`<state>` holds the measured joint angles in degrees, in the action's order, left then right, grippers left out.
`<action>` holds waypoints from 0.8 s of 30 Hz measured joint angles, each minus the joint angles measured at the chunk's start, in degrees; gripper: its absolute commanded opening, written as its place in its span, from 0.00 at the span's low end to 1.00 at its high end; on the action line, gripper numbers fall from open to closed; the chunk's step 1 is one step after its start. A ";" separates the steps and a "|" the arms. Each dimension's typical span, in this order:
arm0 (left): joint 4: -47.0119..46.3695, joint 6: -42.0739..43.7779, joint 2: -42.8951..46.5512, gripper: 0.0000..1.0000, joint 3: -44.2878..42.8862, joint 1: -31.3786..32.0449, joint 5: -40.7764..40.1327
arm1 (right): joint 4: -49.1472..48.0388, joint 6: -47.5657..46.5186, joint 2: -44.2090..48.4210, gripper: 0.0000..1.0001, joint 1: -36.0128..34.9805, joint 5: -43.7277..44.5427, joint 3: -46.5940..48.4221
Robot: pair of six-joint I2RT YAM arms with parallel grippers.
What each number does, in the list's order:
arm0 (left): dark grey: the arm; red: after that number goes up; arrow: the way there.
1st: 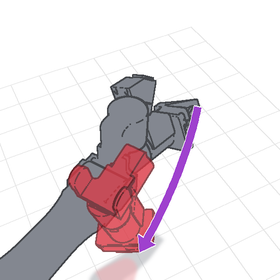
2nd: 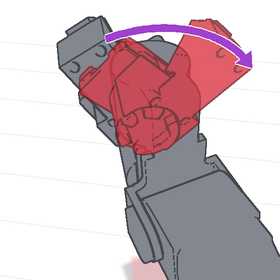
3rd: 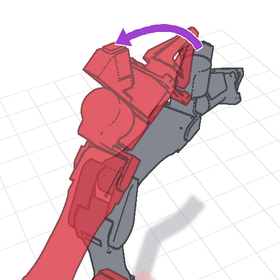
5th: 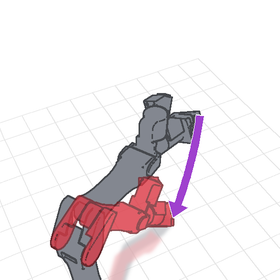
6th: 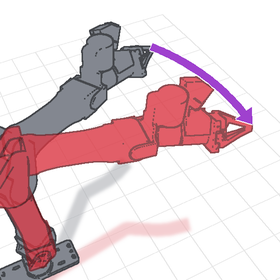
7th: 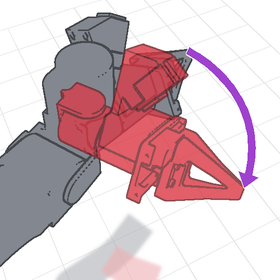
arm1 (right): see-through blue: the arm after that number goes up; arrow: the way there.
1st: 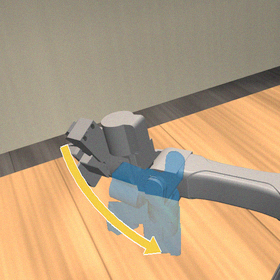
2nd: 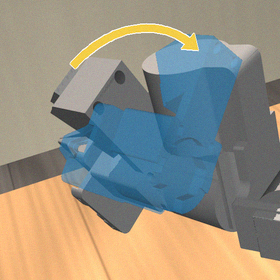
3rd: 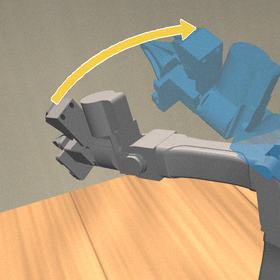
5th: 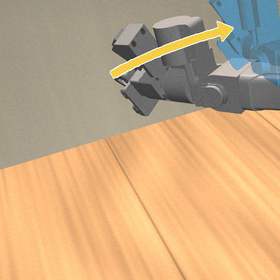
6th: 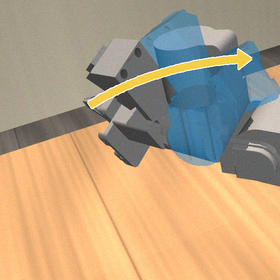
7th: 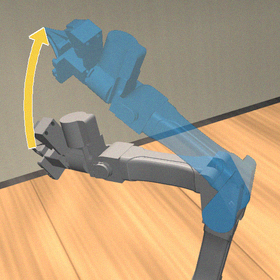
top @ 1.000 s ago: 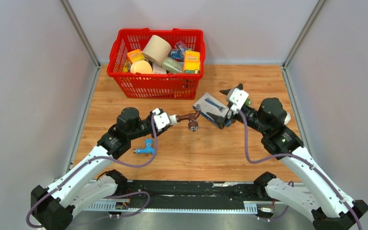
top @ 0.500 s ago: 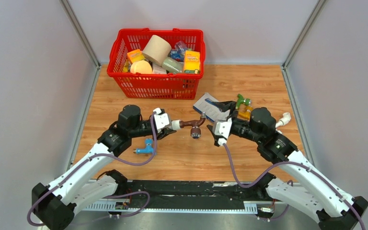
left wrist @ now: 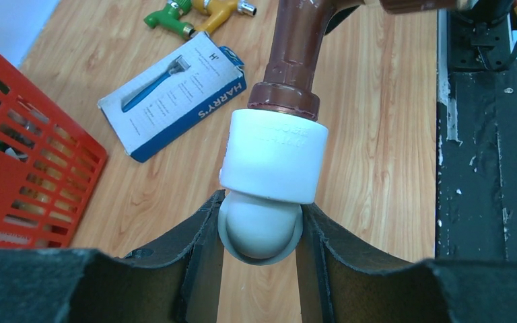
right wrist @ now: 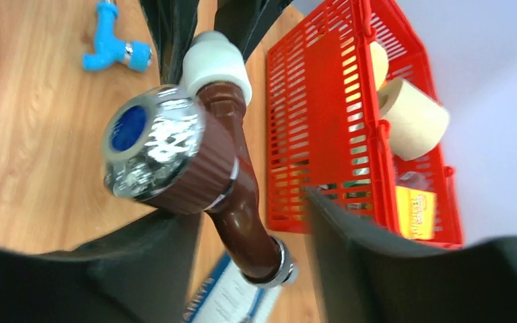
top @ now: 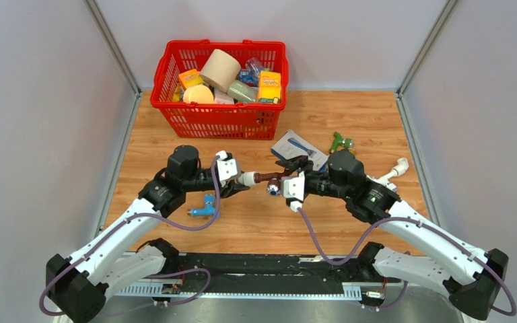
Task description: Install the water faucets
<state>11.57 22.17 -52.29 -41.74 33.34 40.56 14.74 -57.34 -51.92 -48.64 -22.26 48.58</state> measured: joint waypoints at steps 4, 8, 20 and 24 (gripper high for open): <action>-0.44 0.13 0.07 0.00 -0.02 -0.22 -0.35 | 1.25 5.49 -1.90 0.10 -0.04 -1.86 2.45; 0.13 0.74 0.81 0.00 -0.02 -0.57 -1.31 | 3.50 13.73 -4.28 0.06 0.07 -2.32 5.40; -7.10 3.34 9.03 0.00 5.77 -1.18 -15.98 | 8.87 71.17 -17.99 0.11 4.35 -0.13 19.56; -7.58 3.58 9.27 0.00 7.28 -1.14 -19.15 | 7.85 92.35 -21.94 0.19 8.31 -6.58 19.12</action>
<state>3.99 25.76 -43.03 -34.46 32.21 21.41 22.59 35.00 -73.87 -40.34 -28.84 67.70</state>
